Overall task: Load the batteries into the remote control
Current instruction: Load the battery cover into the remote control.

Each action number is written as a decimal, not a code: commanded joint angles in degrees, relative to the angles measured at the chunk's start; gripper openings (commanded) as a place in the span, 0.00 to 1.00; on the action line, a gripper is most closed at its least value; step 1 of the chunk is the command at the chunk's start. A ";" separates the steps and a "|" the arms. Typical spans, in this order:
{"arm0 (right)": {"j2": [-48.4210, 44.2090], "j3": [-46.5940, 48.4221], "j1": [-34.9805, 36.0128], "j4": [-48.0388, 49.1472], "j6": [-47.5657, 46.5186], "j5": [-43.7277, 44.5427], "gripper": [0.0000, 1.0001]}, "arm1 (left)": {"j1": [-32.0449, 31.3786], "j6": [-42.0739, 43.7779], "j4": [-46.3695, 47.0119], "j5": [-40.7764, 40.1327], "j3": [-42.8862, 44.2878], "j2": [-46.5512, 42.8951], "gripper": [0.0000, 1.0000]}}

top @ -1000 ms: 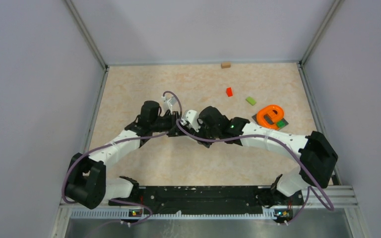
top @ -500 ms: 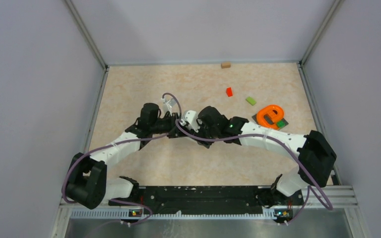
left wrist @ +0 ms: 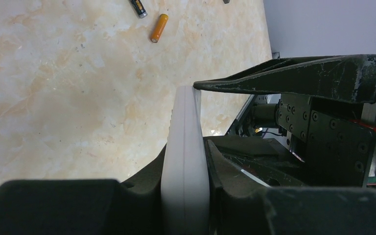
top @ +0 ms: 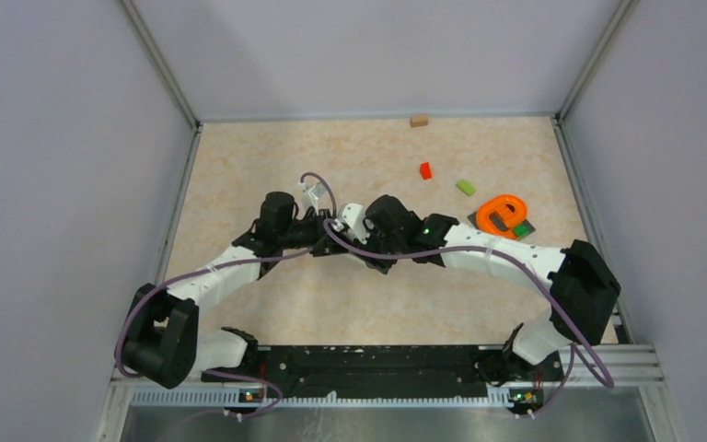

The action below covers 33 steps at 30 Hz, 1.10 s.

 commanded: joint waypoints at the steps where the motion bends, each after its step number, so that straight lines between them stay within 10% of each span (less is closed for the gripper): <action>1: 1.23 4.56 -0.72 14.42 1.61 1.12 0.46 | -3.18 -6.03 5.45 12.63 0.84 -0.68 0.00; 33: -2.46 3.61 -1.53 7.22 -4.08 2.13 0.59 | 5.20 -22.96 18.85 21.97 -1.35 1.01 0.00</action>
